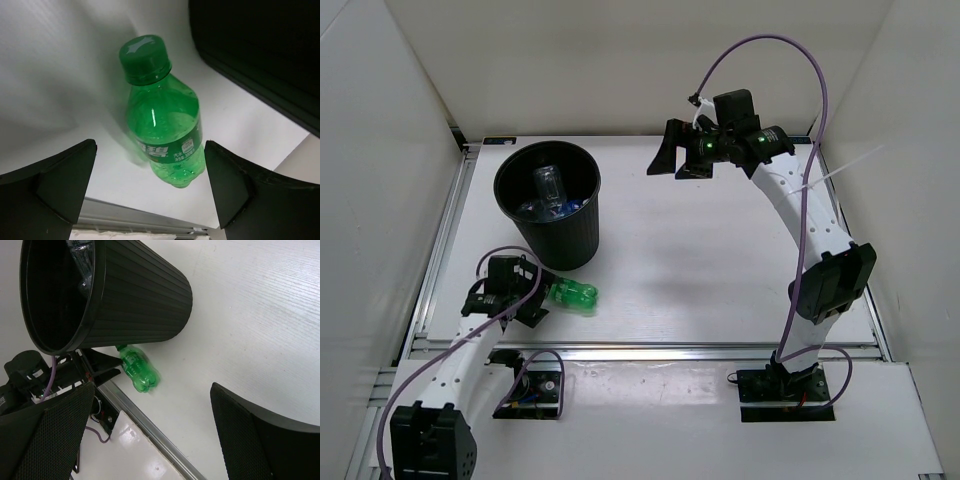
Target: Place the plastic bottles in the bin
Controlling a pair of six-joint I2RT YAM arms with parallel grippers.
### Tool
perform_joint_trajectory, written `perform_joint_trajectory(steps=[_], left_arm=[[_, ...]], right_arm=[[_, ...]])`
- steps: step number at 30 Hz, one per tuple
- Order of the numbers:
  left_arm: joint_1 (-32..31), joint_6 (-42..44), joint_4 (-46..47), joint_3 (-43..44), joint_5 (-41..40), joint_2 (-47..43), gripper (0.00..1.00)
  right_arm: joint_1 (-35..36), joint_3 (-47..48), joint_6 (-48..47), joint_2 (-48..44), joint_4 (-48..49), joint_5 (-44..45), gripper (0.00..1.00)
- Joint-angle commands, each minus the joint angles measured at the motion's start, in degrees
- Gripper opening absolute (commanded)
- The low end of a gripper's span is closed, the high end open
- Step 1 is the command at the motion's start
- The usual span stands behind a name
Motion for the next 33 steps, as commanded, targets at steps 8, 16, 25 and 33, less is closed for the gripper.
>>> perform_joint_trajectory(steps=[8,16,25,33], left_arm=[[1.75,1.19,9.3,0.12,0.9,7.58,1.0],[1.75,3.04,11.16,0.65,3.62,13.67,0.92],[5.44,4.53,3.27,1.07,8.2,-4.08,0.27],[7.28,16.83,-27.85,26.37,-5.14,-9.89,0.22]], right_arm=[[-0.3,0.03,-0.7,-2.26,1.23,-0.48,1.0],[-0.3,0.56,-0.7,-2.26,0.7,0.04,1.0],[-0.3,-0.5,-0.7,-1.73,0.7,0.04,1.0],[-0.3,0.12,-0.7,-0.16,0.7,0.04,1.0]])
